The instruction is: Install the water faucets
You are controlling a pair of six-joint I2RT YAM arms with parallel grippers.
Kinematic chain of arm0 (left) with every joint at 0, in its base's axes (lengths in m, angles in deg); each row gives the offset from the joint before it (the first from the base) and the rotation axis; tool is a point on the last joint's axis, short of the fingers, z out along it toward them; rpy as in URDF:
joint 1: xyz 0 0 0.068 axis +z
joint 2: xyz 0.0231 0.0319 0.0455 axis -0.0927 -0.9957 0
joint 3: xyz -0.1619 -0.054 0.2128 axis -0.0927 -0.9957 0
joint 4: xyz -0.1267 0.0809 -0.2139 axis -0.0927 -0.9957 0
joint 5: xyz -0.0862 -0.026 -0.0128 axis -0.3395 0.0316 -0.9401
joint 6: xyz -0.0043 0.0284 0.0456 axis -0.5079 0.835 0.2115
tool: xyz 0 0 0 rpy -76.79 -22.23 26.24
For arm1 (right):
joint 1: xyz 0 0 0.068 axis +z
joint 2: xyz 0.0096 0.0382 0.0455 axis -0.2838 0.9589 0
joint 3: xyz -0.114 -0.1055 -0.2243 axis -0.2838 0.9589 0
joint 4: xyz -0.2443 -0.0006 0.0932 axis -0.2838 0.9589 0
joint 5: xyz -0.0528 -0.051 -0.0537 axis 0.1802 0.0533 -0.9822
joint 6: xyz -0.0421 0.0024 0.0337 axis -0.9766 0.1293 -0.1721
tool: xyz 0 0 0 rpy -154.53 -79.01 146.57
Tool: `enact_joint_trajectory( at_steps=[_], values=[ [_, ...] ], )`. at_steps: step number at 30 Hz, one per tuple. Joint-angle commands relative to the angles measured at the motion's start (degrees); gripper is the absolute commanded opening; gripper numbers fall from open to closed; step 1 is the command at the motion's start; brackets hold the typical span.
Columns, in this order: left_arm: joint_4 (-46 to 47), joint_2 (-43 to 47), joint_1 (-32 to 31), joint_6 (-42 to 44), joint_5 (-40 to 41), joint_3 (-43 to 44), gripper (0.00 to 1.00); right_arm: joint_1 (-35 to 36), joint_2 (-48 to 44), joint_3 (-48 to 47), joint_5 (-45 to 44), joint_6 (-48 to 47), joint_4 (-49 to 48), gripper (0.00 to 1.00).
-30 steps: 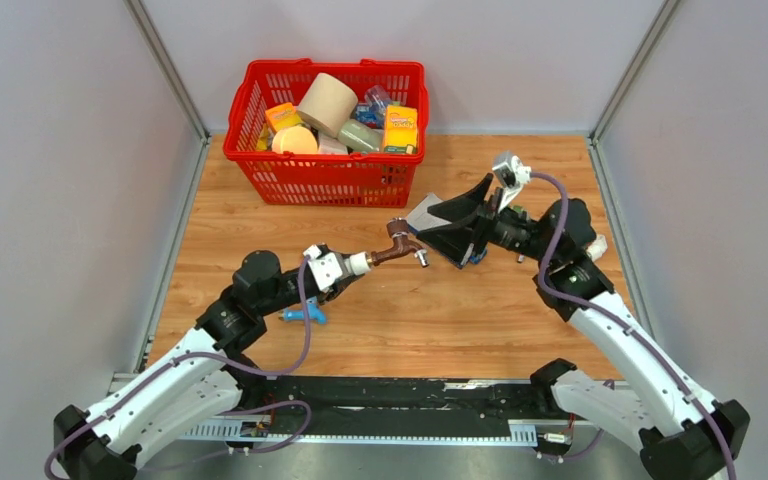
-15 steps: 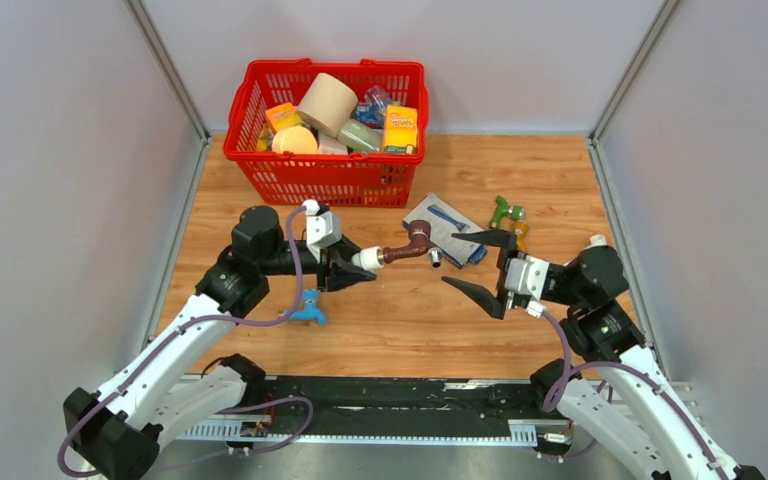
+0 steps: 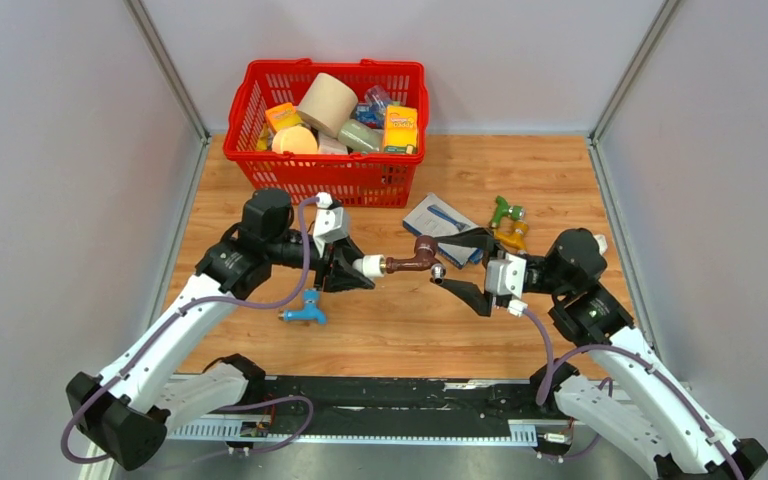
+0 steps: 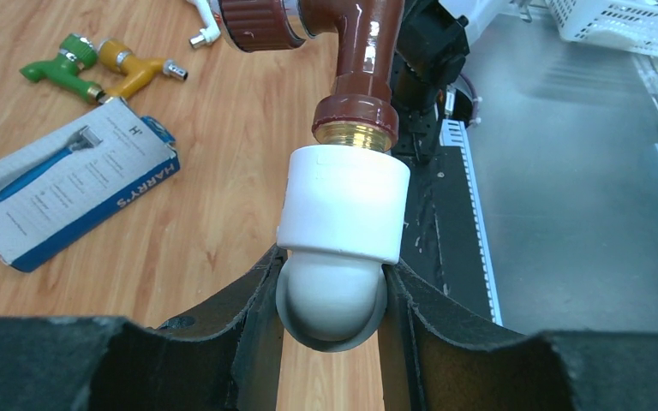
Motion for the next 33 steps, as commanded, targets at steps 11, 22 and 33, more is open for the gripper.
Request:
enact_joint_trajectory(
  at_steps=[11, 22, 33],
  values=[
    [-2.2, -3.1, 0.0, 2.8, -7.5, 5.7, 0.00, 2.9, 3.4, -3.7, 3.9, -2.3, -1.9, 0.64],
    [-9.9, -2.0, -2.7, 12.7, 4.1, 8.2, 0.00, 3.5, 10.0, -6.2, 5.9, 8.4, -2.8, 0.21],
    [21.1, 14.7, -15.8, 27.4, 46.5, -10.8, 0.00, 3.4, 23.1, -13.0, -8.9, 65.8, -8.7, 0.00]
  ],
)
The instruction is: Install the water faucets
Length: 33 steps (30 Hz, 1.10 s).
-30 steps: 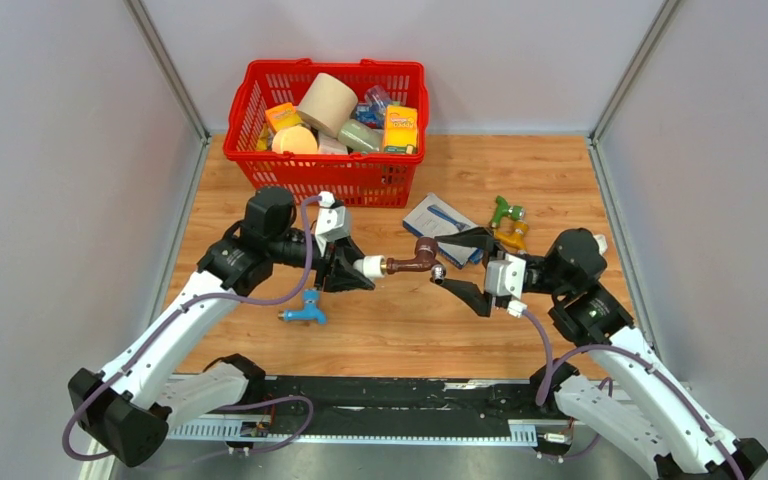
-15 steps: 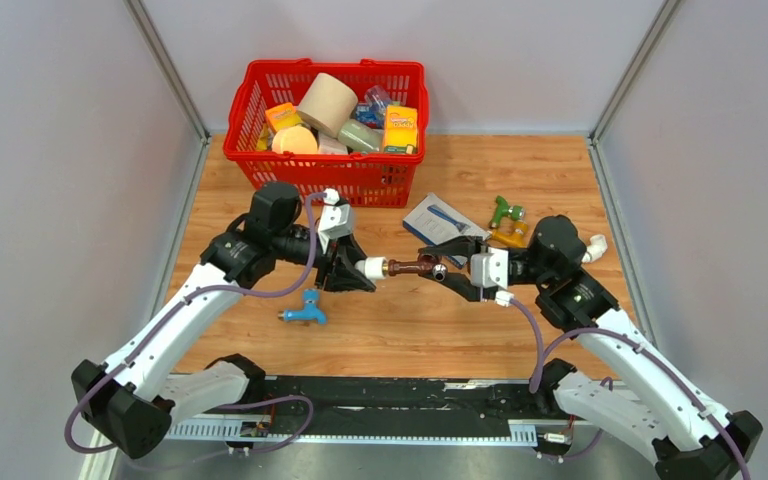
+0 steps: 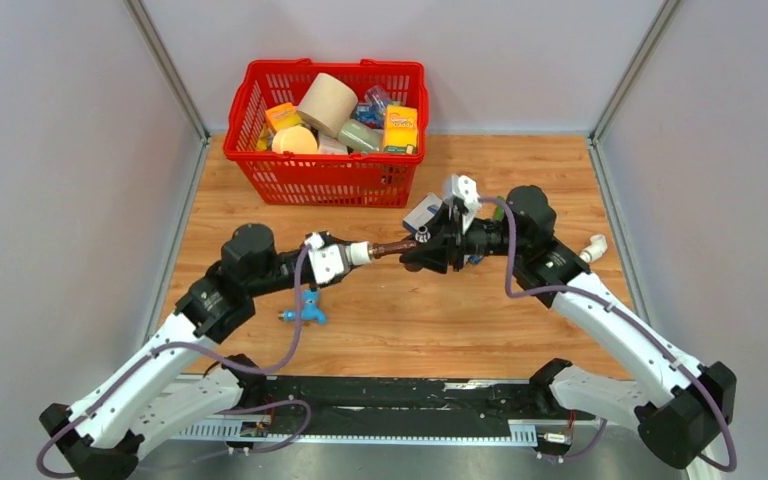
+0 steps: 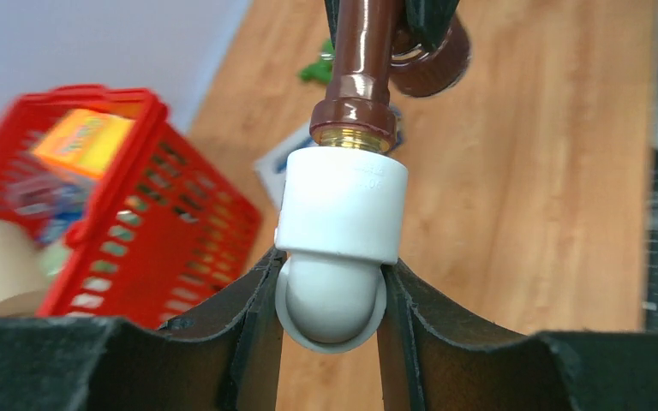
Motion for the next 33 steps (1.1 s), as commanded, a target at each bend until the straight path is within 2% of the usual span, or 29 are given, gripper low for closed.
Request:
enact_joint_trajectory(
  at_steps=[1, 4, 5, 6, 8, 9, 13, 16, 17, 20, 22, 24, 28, 30, 33],
  values=[
    [24.6, 4.9, -9.6, 15.7, 26.0, -9.9, 0.00, 0.2, 6.0, -4.5, -8.6, 34.8, -4.6, 0.00],
    [35.4, 6.0, -16.4, 27.5, 39.4, -16.2, 0.00, 0.2, 10.2, -6.0, -7.4, 48.6, -4.6, 0.00],
    [42.3, 6.0, -17.4, 34.5, 44.2, -19.6, 0.00, 0.2, 11.4, -6.1, -7.2, 52.6, -4.6, 0.00],
    [46.2, 5.1, -19.5, 37.9, 47.0, -21.7, 0.00, 0.2, 13.0, -5.8, -7.0, 57.2, -4.6, 0.00],
    [57.3, 3.1, -22.2, 51.4, 51.9, -27.1, 0.00, 0.2, 15.1, -5.0, -5.9, 63.3, -4.8, 0.00],
    [60.9, 2.5, -23.2, 52.5, 54.1, -27.4, 0.00, 0.2, 16.3, -4.6, -5.2, 65.1, -4.8, 0.00],
    [63.2, 1.4, -25.4, 54.1, 55.6, -28.5, 0.00, 0.2, 17.6, -3.5, -5.0, 68.8, -5.0, 0.02],
    [61.7, 2.4, -25.5, 48.8, 56.1, -28.5, 0.00, 0.1, 16.4, -3.3, -6.2, 68.2, -5.2, 0.11],
    [57.1, 3.8, -25.5, 46.8, 55.9, -28.0, 0.00, 0.0, 15.8, -3.7, -6.2, 67.0, -5.3, 0.21],
    [43.9, 6.8, -24.9, 33.1, 54.2, -23.7, 0.00, -0.5, 13.5, -4.9, -6.3, 60.0, -5.4, 0.36],
    [35.4, 8.2, -23.8, 28.0, 51.6, -22.2, 0.00, -1.2, 11.1, -5.3, -7.1, 52.9, -5.4, 0.47],
    [29.9, 9.3, -22.7, 22.5, 49.0, -21.0, 0.00, -2.1, 8.3, -5.3, -8.6, 47.8, -5.3, 0.54],
    [24.9, 11.4, -20.4, 15.6, 43.2, -20.1, 0.00, -3.9, 1.9, -4.0, -14.0, 39.8, -5.3, 0.70],
    [23.1, 11.8, -19.0, 12.6, 40.8, -19.5, 0.00, -4.9, -0.5, -3.7, -15.6, 35.1, -5.0, 0.75],
    [18.8, 11.4, -14.7, 7.8, 35.0, -17.4, 0.00, -6.1, -3.9, -3.5, -16.2, 26.7, -4.6, 0.77]
  ],
)
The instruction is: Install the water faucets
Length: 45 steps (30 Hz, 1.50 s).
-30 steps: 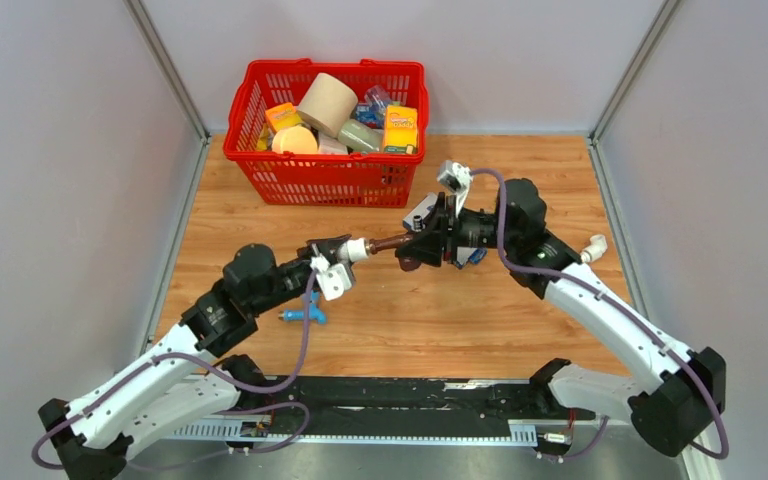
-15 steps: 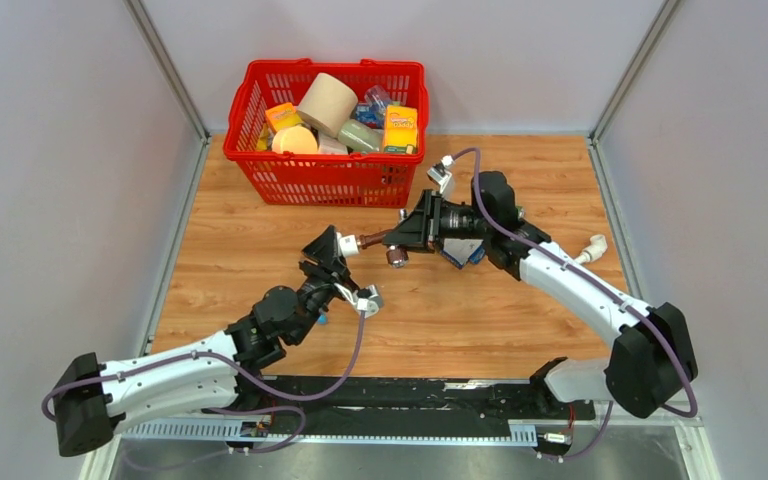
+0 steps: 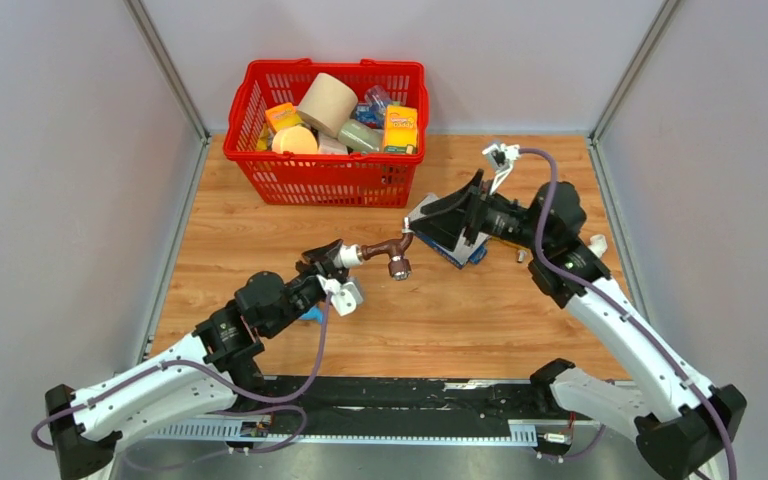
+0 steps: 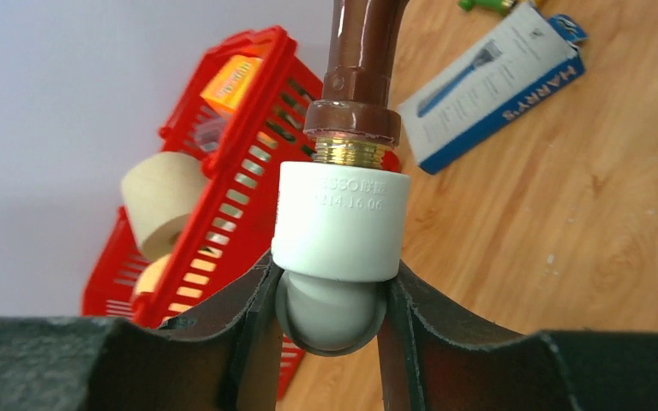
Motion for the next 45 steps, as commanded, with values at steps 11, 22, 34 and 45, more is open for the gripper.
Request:
enact_joint_trajectory(
  at_steps=[11, 22, 34, 45],
  values=[
    [-16.5, -7.7, 18.9, -21.6, -45.2, 13.8, 0.00, -1.1, -22.8, 10.1, 6.2, -78.1, 10.4, 0.79],
    [-24.6, -16.8, 19.4, -21.8, -56.8, 23.9, 0.00, 5.2, -21.2, 10.9, 4.7, -91.9, 13.6, 0.76],
    [-29.7, -21.0, 19.4, -20.1, -58.3, 28.6, 0.00, 14.3, -16.0, 8.7, -0.3, -95.4, 14.2, 0.70],
    [-25.1, -13.7, 16.4, -15.3, -46.1, 25.2, 0.00, 14.5, -6.7, 1.5, -0.5, -67.0, 13.1, 0.10]
  ],
)
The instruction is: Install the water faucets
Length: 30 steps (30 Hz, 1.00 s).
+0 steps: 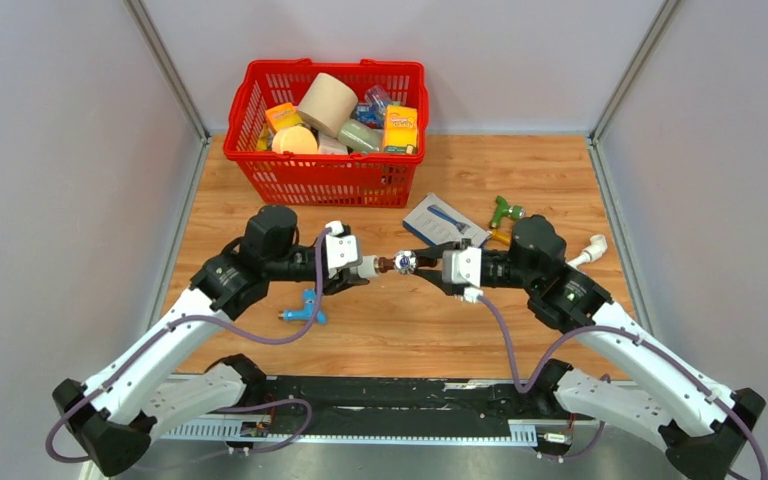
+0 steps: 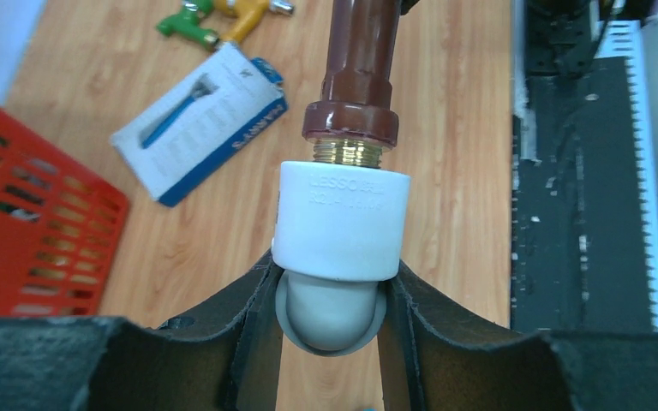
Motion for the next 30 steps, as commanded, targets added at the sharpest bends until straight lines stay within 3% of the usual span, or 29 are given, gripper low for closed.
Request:
enact_joint_trajectory(
  at_steps=[1, 2, 7, 11, 15, 18, 20, 23, 26, 27, 30],
  values=[
    [11.2, 6.9, -3.9, 4.6, 12.0, -2.6, 0.00, 0.2, 6.0, -7.0, -0.9, 21.0, -1.5, 0.06],
    [12.8, 9.2, -6.4, 6.4, 14.6, -3.8, 0.00, 0.2, 7.7, -8.3, -1.9, 26.1, -1.6, 0.00],
    [26.1, 15.3, -16.6, 16.7, 42.8, -13.7, 0.00, -3.0, 17.9, -15.3, -2.4, 55.4, -2.4, 0.00],
    [39.5, 15.8, -23.3, 28.0, 58.7, -21.1, 0.00, -7.0, 25.0, -18.3, -1.4, 78.9, -2.5, 0.00],
    [59.3, 13.1, -29.3, 45.0, 70.5, -29.2, 0.00, -10.8, 29.7, -14.7, 2.4, 99.6, -4.3, 0.00],
    [72.8, 9.8, -32.4, 55.6, 74.0, -33.3, 0.00, -11.2, 32.0, -11.7, 5.1, 107.5, -8.4, 0.02],
    [73.3, 8.8, -33.2, 56.3, 75.1, -33.4, 0.00, -11.3, 31.6, -10.1, 4.0, 110.4, -10.7, 0.03],
    [72.6, 9.5, -33.5, 52.9, 75.1, -33.9, 0.00, -11.6, 30.6, -10.0, 2.9, 109.8, -10.7, 0.17],
    [57.4, 13.4, -33.3, 43.4, 74.5, -29.9, 0.00, -12.6, 29.2, -10.4, 3.4, 107.8, -10.7, 0.33],
    [53.3, 14.5, -32.6, 36.6, 73.5, -28.3, 0.00, -13.0, 28.3, -10.6, 3.6, 107.0, -10.7, 0.37],
    [39.7, 19.3, -28.5, 24.8, 64.8, -26.5, 0.00, -14.2, 26.0, -12.0, 3.9, 100.2, -10.6, 0.54]
  ],
)
